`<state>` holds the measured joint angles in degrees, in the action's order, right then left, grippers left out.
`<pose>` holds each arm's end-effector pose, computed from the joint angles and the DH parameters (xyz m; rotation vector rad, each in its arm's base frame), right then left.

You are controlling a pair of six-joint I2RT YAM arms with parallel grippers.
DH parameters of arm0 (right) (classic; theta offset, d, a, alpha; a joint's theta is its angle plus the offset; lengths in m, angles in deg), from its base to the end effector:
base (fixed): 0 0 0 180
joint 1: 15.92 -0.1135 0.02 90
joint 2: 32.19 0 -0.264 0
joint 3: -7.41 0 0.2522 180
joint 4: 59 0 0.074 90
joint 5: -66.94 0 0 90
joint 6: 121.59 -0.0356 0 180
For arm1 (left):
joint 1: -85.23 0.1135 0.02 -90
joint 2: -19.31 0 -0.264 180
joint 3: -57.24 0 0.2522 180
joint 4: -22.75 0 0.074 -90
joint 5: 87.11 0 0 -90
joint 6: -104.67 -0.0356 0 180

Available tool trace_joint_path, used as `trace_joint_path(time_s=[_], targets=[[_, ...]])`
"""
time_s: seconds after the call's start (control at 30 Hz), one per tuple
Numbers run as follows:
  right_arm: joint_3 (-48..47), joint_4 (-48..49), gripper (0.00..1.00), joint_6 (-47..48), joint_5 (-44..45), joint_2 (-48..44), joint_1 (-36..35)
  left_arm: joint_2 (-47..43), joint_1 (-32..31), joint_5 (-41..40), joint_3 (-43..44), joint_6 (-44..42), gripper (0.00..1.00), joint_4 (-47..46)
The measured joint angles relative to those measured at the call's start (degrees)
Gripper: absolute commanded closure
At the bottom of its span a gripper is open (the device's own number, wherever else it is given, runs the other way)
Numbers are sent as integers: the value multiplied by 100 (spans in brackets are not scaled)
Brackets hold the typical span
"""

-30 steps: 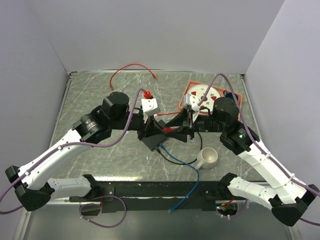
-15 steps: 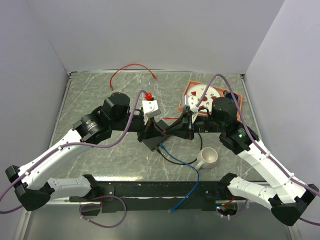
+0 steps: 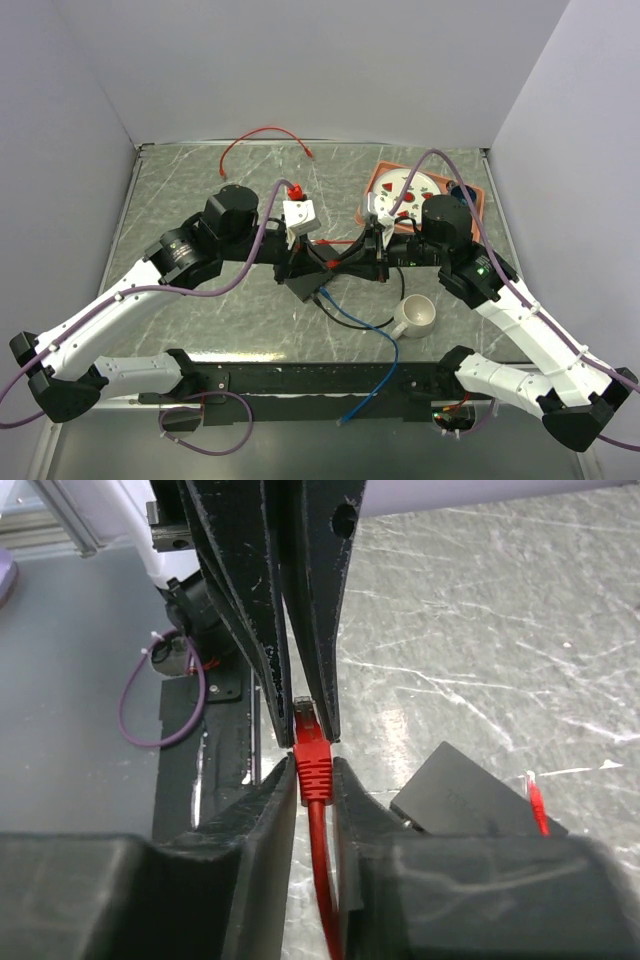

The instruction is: Insert the plug into the switch port

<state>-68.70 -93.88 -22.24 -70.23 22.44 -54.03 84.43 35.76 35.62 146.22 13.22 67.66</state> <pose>0.1392 0.1424 0.3984 -1.2643 1.3676 1.0900 0.1391 -0.1923 0.4177 1.2235 1.6320 -1.0950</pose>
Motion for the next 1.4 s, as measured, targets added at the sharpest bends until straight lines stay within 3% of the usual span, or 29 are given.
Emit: trace_joint_path(time_s=[0.07,0.27,0.33,0.4,0.43,0.47,0.53,0.73,0.93,1.1,1.4], targets=[[0,-15,100,2,-9,0,0,-4,0,15,0,-4,99,15],[4,-17,100,-52,15,2,0,-4,0,37,0,0,96,35],[17,4,100,-76,20,0,0,-4,0,35,0,2,80,37],[81,74,100,-118,42,-20,0,-4,0,17,0,7,50,50],[122,105,100,-162,66,-42,0,-4,0,-39,0,22,23,57],[201,160,100,-205,125,-76,0,-4,0,-120,0,146,11,31],[398,238,100,-306,212,-151,0,-4,0,-328,9,260,1,-17],[1351,664,100,-855,496,-553,0,-142,0,-1657,-122,1185,3,-192],[2376,1209,100,-1537,782,-1069,0,-1099,0,-2551,-1233,2398,3,-514],[2798,1320,100,-2002,1012,-1631,0,-1943,0,-2964,-2138,3375,3,-603],[3722,2015,100,-2815,1311,-3025,0,-2166,0,-3158,-2221,4229,3,-164]])
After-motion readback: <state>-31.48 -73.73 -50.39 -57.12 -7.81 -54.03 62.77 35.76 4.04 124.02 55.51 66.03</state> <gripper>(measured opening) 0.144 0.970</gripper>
